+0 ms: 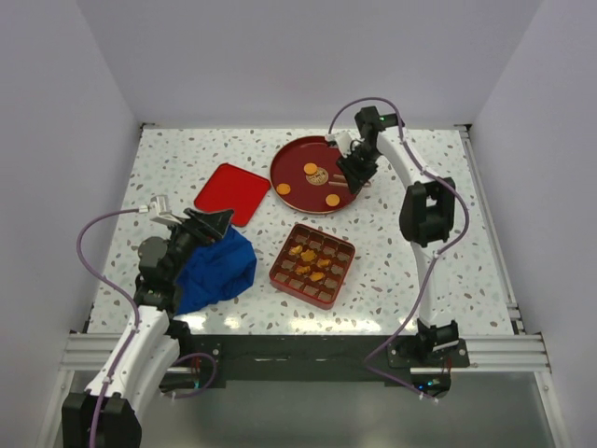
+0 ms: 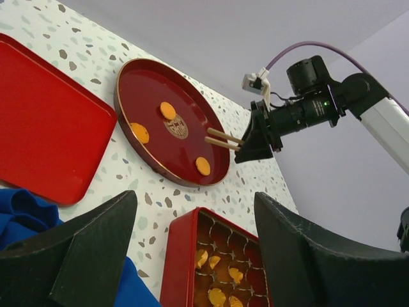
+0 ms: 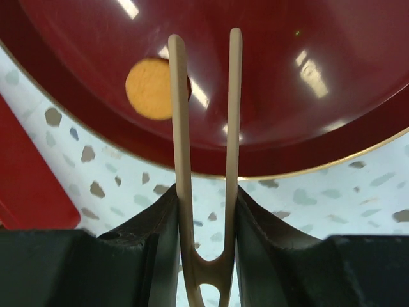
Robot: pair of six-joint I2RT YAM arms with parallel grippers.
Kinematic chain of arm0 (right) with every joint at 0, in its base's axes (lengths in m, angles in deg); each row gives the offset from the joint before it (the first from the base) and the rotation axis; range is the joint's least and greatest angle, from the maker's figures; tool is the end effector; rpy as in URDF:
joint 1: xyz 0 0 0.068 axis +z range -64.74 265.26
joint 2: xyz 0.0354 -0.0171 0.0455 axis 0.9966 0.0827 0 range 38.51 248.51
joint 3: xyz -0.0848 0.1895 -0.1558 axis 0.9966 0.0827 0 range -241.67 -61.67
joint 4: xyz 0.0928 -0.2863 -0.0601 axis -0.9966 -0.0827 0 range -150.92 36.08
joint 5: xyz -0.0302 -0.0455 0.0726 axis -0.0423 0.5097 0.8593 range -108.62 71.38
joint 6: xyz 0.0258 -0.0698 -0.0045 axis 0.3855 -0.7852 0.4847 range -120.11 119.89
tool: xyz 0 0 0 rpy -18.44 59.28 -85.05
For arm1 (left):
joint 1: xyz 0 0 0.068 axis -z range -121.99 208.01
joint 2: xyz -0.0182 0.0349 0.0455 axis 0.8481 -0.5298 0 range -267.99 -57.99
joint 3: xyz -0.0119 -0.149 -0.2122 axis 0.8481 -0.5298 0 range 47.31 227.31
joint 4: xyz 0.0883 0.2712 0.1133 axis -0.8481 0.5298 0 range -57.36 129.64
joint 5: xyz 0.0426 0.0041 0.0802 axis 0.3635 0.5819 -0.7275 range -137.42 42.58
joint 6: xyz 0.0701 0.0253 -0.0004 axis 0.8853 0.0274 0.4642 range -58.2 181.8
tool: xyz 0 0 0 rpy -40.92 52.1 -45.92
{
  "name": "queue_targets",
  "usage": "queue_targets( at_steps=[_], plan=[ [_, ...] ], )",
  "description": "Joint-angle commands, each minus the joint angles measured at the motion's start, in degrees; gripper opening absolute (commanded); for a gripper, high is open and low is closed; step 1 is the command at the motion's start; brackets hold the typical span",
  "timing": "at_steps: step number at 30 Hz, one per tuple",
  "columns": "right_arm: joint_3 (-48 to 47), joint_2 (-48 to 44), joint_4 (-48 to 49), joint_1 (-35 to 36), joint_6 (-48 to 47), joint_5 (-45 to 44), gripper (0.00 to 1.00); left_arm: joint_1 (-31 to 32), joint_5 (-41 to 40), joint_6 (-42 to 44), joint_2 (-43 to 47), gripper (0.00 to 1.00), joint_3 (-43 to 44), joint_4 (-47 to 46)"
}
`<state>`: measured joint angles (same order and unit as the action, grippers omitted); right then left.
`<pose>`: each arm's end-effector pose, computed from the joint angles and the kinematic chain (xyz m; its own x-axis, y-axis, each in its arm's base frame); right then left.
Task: Pack the cookies
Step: Pick up the fake cookies from the plate.
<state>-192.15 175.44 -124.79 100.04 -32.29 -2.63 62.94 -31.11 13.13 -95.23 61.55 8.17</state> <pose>0.5082 0.1519 0.1802 -0.6367 -0.6975 -0.3288 -0.7595 0.6411 0.1105 0.2454 -0.0389 0.2092 -0.2552 -0.7013 -0.6657 0.2585 0.6139 -0.7459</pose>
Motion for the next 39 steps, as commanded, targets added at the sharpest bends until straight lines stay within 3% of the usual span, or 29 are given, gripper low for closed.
queue_targets(
  at_steps=[1,13,39],
  plan=[
    [-8.2,1.9,3.0,0.7,3.1,0.2,0.36,-0.4,1.0,1.1,-0.9,0.79,2.1,-0.7],
    [-12.9,7.6,9.4,3.8,6.2,-1.1,0.38,-0.4,1.0,1.5,-4.5,0.79,4.0,-1.1],
    [-15.0,12.0,11.2,5.0,8.2,-1.0,0.42,-0.4,0.6,1.6,-5.8,0.79,4.9,-0.6]
  ],
)
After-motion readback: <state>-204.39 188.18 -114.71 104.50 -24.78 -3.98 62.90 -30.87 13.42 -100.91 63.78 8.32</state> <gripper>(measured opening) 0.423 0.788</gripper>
